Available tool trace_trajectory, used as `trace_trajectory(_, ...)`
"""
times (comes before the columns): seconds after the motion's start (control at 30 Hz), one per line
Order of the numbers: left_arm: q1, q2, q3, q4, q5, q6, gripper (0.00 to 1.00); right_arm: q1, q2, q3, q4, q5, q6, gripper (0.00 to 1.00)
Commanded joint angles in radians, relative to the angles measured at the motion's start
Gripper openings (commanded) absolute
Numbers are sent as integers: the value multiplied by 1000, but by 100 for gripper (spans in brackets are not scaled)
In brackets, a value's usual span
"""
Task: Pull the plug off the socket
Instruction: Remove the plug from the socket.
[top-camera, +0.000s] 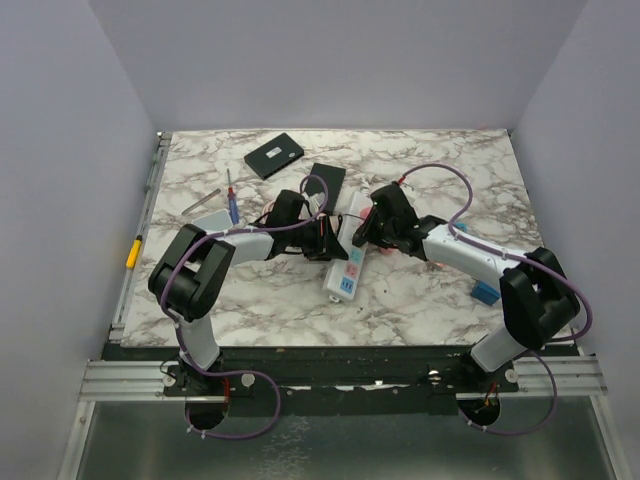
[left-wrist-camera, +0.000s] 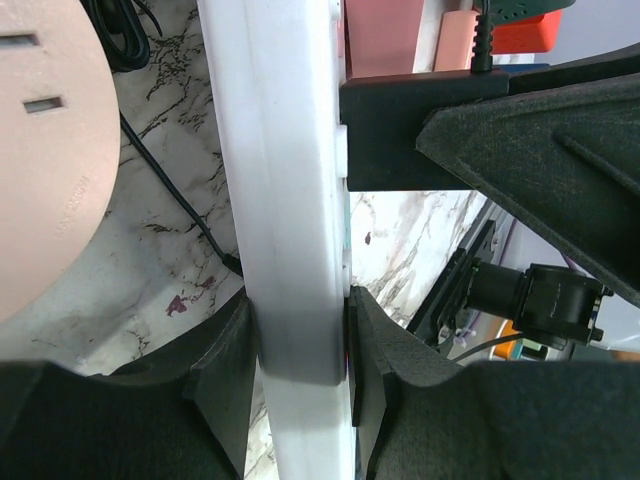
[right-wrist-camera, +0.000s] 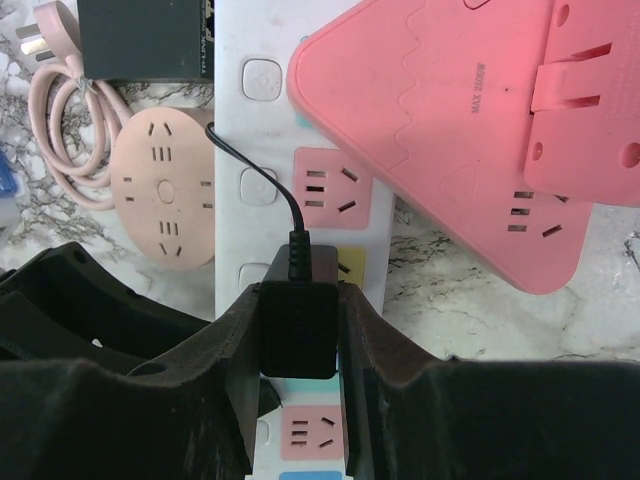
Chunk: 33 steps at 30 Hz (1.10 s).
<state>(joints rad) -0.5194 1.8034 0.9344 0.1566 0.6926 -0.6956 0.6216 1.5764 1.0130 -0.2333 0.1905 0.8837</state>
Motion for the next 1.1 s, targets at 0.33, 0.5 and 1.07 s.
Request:
trace_trajectory(0.33, -19, 18, -20, 27, 7, 10, 0, 21, -51, -118, 162, 37, 126, 0)
trace_trajectory(0.5, -15, 18, -22, 26, -3, 10, 0, 20, -62, -178, 175, 44, 164, 0)
trace_trajectory(1.07, -7, 22, -22, 23, -8, 11, 0, -46, -79, -214, 190, -2, 156, 0)
